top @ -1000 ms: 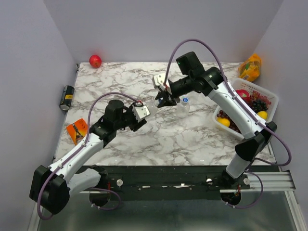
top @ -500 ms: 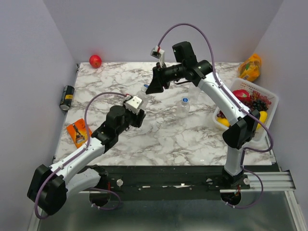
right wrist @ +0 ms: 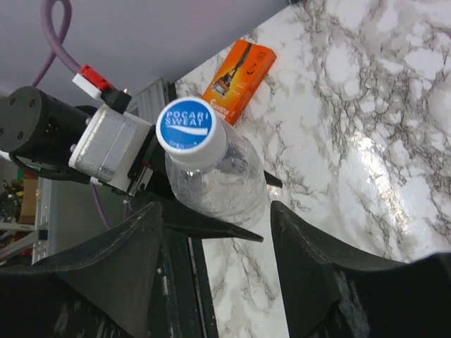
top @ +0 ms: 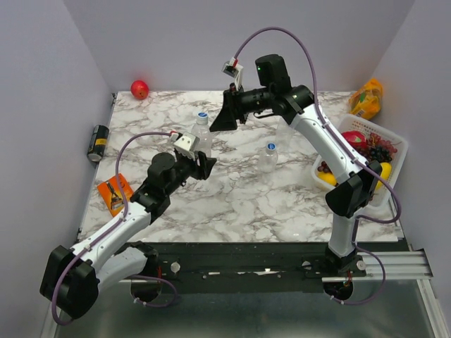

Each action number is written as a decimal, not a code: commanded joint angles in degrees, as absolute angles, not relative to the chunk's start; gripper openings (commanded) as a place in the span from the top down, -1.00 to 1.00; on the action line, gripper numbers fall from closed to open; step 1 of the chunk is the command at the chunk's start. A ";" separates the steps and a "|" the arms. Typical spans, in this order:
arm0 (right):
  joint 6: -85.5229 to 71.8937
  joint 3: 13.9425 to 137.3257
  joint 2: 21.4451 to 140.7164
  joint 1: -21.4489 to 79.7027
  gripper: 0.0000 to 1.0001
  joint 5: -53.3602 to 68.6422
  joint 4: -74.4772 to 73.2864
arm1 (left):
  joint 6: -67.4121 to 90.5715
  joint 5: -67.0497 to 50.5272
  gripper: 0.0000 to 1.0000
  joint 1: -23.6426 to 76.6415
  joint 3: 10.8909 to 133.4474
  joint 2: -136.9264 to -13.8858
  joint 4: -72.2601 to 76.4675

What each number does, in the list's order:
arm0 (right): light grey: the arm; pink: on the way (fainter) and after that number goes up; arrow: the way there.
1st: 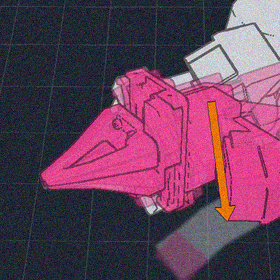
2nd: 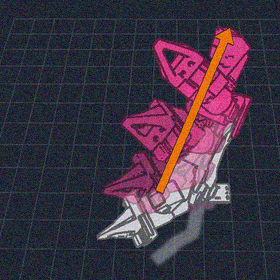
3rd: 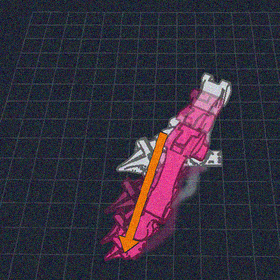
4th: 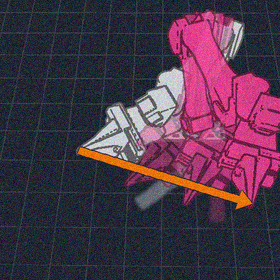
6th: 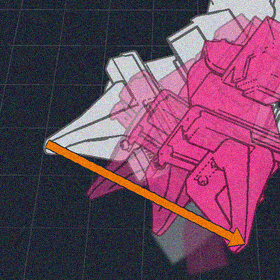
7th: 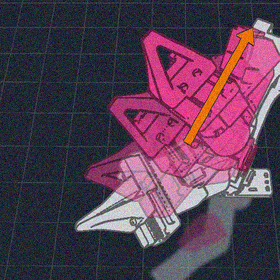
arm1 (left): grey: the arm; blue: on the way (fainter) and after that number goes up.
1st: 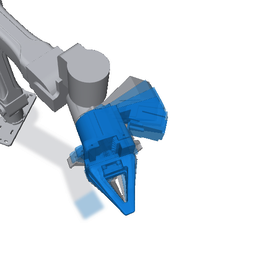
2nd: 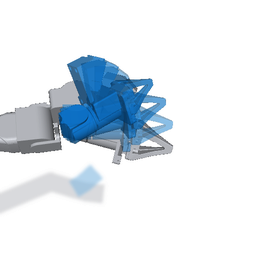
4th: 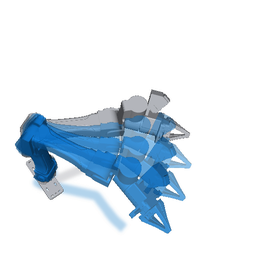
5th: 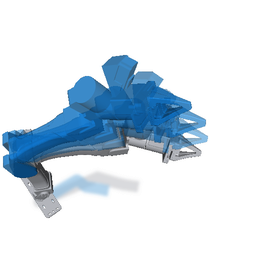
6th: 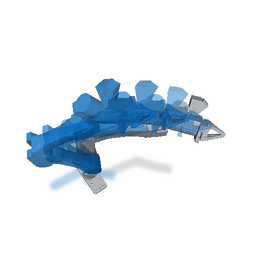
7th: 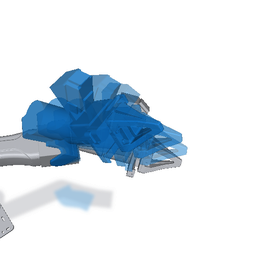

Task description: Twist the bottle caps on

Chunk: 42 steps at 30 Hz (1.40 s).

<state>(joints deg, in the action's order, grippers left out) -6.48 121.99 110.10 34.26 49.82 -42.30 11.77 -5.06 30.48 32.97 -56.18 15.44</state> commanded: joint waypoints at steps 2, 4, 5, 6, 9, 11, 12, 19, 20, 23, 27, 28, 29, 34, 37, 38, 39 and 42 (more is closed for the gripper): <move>-11.94 122.09 109.95 34.10 -0.42 53.17 -29.90 | 13.45 -12.03 1.00 30.59 32.08 -56.95 18.54; -11.95 122.17 110.82 34.54 -0.42 53.17 -28.31 | 13.54 -12.91 1.00 30.76 32.25 -57.39 19.07; -11.95 122.60 111.18 34.98 -0.42 53.26 -28.30 | 13.36 -13.44 1.00 30.76 32.43 -57.74 19.07; -11.87 122.78 111.53 35.24 -0.42 53.26 -28.21 | 13.45 -13.71 1.00 30.76 32.61 -57.92 19.33; -11.69 123.13 112.67 36.38 -0.40 53.88 -27.60 | 13.01 -14.15 1.00 30.76 33.05 -58.18 19.60; -11.60 123.13 113.29 37.08 -0.39 53.09 -27.77 | 12.75 -14.24 1.00 30.76 33.40 -58.45 19.86; -11.43 123.13 113.38 37.26 -0.38 52.39 -27.86 | 12.57 -14.24 1.00 30.76 33.49 -58.53 19.95; -10.46 122.08 113.73 37.44 0.04 51.15 -28.65 | 12.04 -13.89 1.00 30.67 34.10 -58.89 20.13; -9.85 121.99 113.73 37.44 0.19 51.33 -28.30 | 11.95 -13.89 1.00 30.59 34.10 -59.06 20.13; -6.35 121.99 113.56 37.44 0.77 51.24 -27.07 | 11.25 -13.54 0.48 30.59 33.66 -59.24 19.87; 3.50 115.95 109.52 37.27 0.99 48.34 -22.08 | 9.15 -7.66 -0.97 30.15 32.70 -57.75 14.00; 4.99 110.88 106.99 37.27 0.99 47.12 -18.32 | 8.79 -6.08 -0.97 29.89 32.61 -57.31 12.15; 7.97 108.66 106.01 37.27 0.99 46.50 -16.72 | 8.70 -4.67 -0.97 29.53 32.69 -56.09 10.21; 11.95 98.01 102.13 37.27 0.99 43.52 -6.70 | 7.30 1.41 -0.97 28.30 32.17 -50.81 -2.26; 13.01 95.28 102.74 37.27 0.99 42.37 -3.71 | 7.29 2.28 -0.97 27.95 32.78 -46.42 -9.21; 13.27 93.36 102.66 37.27 0.99 42.19 -2.56 | 7.73 2.63 -0.97 27.51 33.39 -44.49 -10.62; 13.62 92.21 102.57 37.35 0.99 42.10 -1.33 | 8.95 3.16 -0.97 27.07 33.92 -43.95 -12.98; 15.02 88.52 102.48 37.35 0.98 41.31 3.86 | 10.72 7.72 -0.97 23.30 36.29 -45.17 -14.94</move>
<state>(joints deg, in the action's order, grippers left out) 11.27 92.64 103.83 37.30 44.10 -5.67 8.78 0.36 27.27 33.12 -44.75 -6.98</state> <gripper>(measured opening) 0.426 0.985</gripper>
